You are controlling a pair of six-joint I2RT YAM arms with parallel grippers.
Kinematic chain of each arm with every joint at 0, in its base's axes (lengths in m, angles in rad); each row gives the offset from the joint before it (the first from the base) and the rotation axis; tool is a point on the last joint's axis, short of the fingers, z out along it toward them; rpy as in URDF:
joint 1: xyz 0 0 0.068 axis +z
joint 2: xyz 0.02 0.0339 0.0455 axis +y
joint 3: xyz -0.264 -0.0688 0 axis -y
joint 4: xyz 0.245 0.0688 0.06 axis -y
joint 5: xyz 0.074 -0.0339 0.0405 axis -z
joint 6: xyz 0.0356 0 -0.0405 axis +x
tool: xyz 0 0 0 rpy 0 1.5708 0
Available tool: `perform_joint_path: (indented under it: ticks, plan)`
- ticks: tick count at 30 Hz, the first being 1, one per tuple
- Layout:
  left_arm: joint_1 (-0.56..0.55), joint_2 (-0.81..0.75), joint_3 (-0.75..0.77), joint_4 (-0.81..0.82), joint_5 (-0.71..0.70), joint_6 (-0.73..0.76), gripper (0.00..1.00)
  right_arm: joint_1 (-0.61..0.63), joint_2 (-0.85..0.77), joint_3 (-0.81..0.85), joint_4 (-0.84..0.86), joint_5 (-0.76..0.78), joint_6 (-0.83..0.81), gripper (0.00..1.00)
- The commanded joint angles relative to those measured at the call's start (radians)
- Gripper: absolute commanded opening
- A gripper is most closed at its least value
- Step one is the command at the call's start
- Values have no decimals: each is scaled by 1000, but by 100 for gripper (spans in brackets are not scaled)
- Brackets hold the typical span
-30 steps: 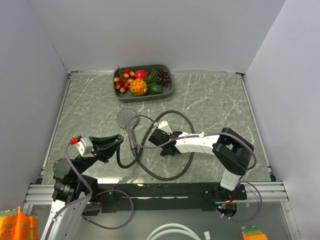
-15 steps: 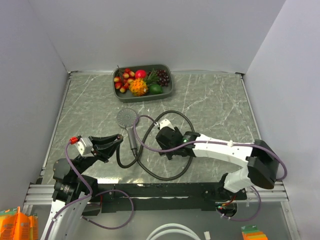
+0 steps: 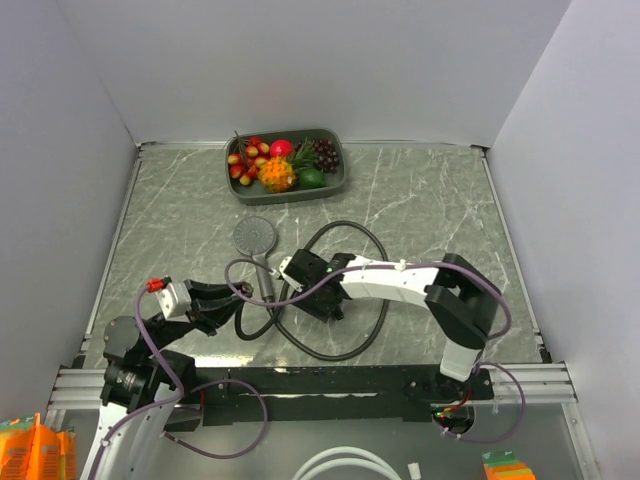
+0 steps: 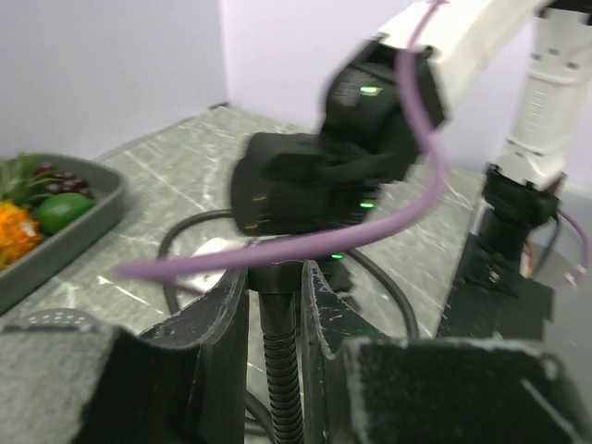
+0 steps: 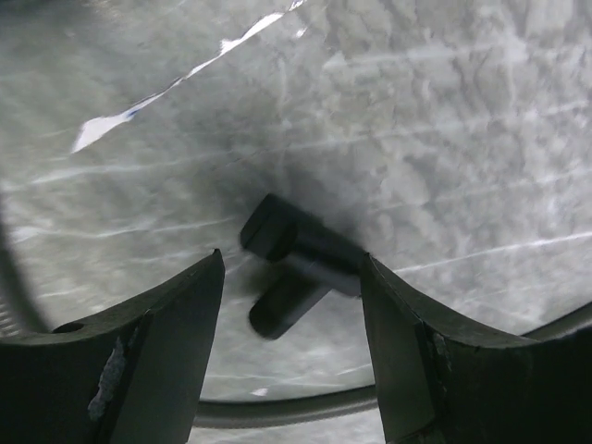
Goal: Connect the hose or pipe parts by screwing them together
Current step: Pick up the adaptor from the center of the board.
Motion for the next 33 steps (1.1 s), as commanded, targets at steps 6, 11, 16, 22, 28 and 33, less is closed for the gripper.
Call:
perform_joint_path:
  ticks: [6,11,16,22,28,33]
  plan:
    - [4,-18,81,-68,225,123,1,-28,152,213,-161,77,-165,65]
    - [4,54,107,-80,262,165,1,-56,203,273,-262,39,-171,62]
    - [4,54,109,-72,286,183,1,-79,270,333,-359,11,-139,62]
    - [4,97,149,-181,372,318,1,-94,344,405,-429,-33,-107,58]
    - [4,215,225,-387,475,569,4,-119,421,479,-530,-102,-100,43]
    - [4,348,267,-593,473,809,6,-201,426,511,-525,-82,-18,3]
